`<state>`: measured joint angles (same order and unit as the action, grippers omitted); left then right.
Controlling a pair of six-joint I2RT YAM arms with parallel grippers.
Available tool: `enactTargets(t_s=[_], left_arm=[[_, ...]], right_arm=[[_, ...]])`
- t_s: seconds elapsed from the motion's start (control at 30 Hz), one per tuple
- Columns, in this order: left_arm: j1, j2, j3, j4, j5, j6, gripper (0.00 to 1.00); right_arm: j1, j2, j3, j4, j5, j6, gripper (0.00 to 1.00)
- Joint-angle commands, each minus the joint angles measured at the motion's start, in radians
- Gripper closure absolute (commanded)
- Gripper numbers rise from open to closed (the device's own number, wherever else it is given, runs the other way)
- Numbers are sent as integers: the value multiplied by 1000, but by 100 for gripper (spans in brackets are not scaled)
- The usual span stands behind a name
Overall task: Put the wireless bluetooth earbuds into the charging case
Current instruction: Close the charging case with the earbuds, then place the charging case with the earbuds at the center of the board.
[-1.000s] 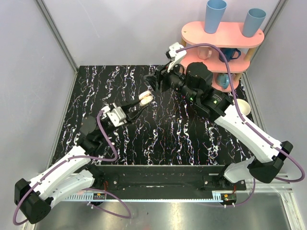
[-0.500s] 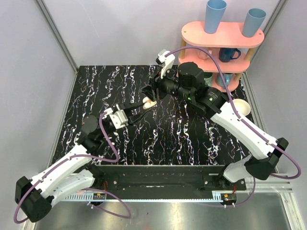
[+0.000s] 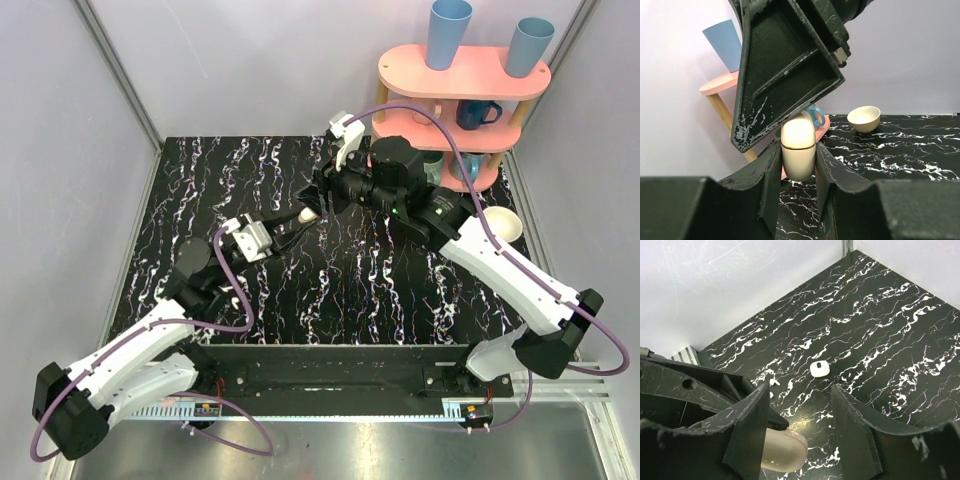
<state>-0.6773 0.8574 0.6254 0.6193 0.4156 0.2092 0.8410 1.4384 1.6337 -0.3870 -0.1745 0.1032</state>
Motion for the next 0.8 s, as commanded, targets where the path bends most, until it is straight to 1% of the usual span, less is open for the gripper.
enactTargets(t_s=[0.0,0.03,0.07,0.1,0.13,0.2,0.23,0.27,0.3,0.4,0.47,0.53,0.57,0.6,0.63,0.67,0.73,0.77], left_arm=[[-2,15,43,66,-49,-14,100],[-1,20,56,54,-55,-25,100],[-2,35,57,42,-54,-43,100],[-1,43,56,48,-54,-59,100],[-1,51,44,63,-55,-85,100],[-1,74,37,83,-51,-164,100],[-1,86,48,79,-41,-194,100],[1,113,68,53,-37,-255,100],[2,129,92,-29,-20,-278,100],[8,198,146,-96,11,-390,100],[25,251,165,-107,24,-479,100],[33,279,177,-122,25,-531,100],[39,322,192,-131,32,-575,100],[45,348,212,-182,63,-593,100],[53,374,255,-219,64,-609,100],[53,411,266,-248,65,-625,100],[54,428,238,-225,16,-661,100],[64,454,232,-205,9,-713,100]], right_arm=[[-3,-62,-31,19,38,4,42],[-2,-71,-32,36,117,9,42],[-2,-76,-34,40,166,7,39],[-2,-82,-34,46,231,9,39],[-2,-85,-35,59,382,9,38],[-3,-75,-37,56,539,-13,37],[-6,-72,-37,51,675,-14,37],[-29,-72,-43,43,703,-8,37],[-42,-85,-54,39,722,7,37],[-100,-139,-121,36,713,96,37],[-123,-160,-170,34,704,150,37],[-144,-193,-210,34,702,173,37],[-149,-200,-222,33,699,190,37],[-154,-217,-233,30,695,199,37],[-157,-225,-253,28,692,214,37],[-158,-231,-261,30,685,219,37],[-163,-245,-285,25,679,236,37],[-164,-248,-291,27,673,239,37]])
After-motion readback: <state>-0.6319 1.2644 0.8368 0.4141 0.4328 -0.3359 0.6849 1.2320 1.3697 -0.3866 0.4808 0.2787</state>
